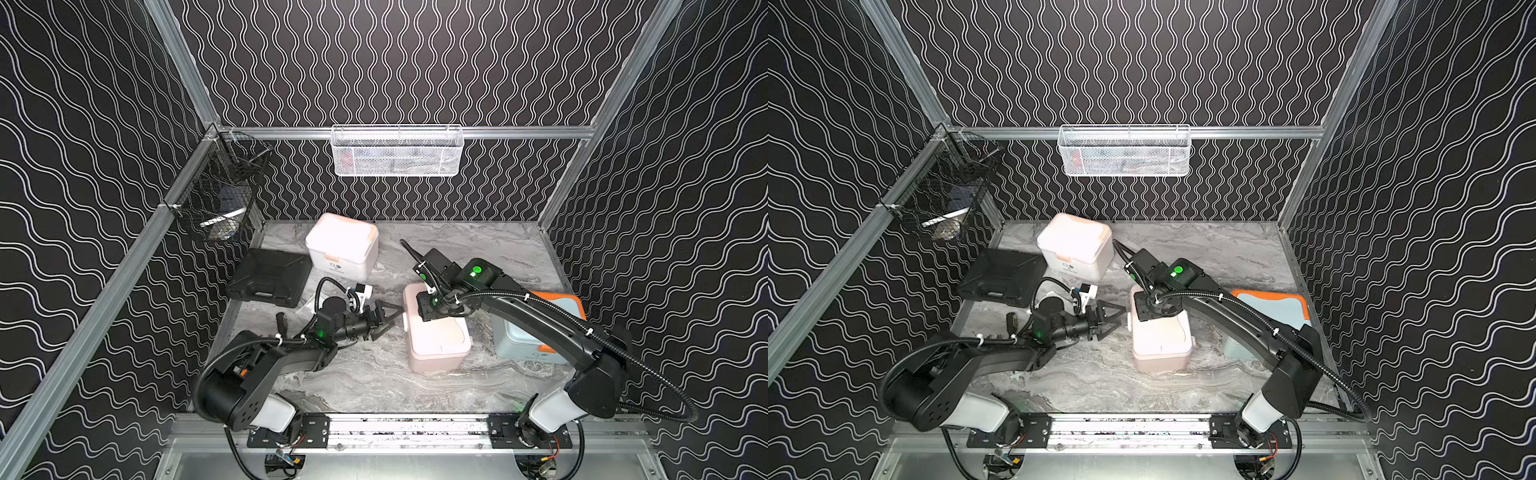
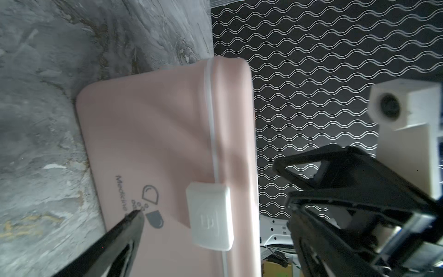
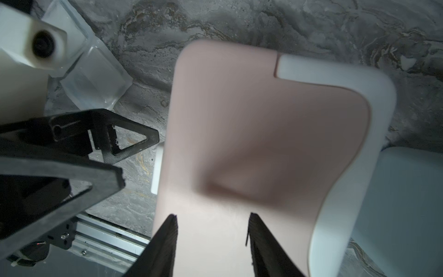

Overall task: Open first aid kits and take out gauze
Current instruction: Open the fastener of the first aid kit.

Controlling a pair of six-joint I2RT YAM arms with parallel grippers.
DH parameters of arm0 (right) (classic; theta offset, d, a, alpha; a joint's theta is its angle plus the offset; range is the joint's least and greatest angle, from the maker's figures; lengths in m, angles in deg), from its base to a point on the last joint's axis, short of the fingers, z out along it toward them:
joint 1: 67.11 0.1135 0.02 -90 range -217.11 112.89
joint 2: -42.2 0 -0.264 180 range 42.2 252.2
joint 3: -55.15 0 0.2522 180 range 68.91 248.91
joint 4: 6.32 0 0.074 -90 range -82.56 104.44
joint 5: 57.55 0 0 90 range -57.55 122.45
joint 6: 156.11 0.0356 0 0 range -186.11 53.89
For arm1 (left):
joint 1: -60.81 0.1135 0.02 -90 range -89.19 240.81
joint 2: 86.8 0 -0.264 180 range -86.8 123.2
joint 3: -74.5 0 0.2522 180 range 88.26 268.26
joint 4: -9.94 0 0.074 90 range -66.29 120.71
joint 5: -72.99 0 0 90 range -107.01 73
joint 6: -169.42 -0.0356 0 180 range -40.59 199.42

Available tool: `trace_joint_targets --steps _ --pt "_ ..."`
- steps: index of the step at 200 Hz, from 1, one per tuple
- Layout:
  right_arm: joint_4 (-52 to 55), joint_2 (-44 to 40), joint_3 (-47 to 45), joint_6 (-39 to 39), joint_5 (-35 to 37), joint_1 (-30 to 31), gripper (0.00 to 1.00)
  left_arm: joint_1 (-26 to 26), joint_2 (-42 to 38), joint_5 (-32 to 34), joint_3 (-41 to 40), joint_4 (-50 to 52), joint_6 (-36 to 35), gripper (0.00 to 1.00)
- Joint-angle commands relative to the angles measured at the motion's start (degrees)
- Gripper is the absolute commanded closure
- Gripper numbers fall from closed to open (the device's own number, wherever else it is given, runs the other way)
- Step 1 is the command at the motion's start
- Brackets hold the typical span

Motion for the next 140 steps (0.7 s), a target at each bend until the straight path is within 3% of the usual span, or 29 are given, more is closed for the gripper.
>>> trace_joint_targets --steps 1,34,75,140 --pt "3.5 -0.3 -1.5 1.6 3.2 0.1 0.52 -1.3 2.9 -1.6 0.1 -14.7 5.6 0.03" --pt "2.2 -0.7 -5.8 3.3 2.2 0.1 0.52 -4.6 4.7 -0.3 1.0 -15.7 5.3 0.06" --pt "0.5 -1.1 -8.0 4.6 0.7 0.4 0.52 -8.9 2.4 2.6 1.5 -7.5 0.9 0.07" --pt "-0.6 -1.8 -10.2 4.9 0.1 0.7 0.52 -9.2 -2.2 2.5 1.1 -11.3 5.9 0.09"
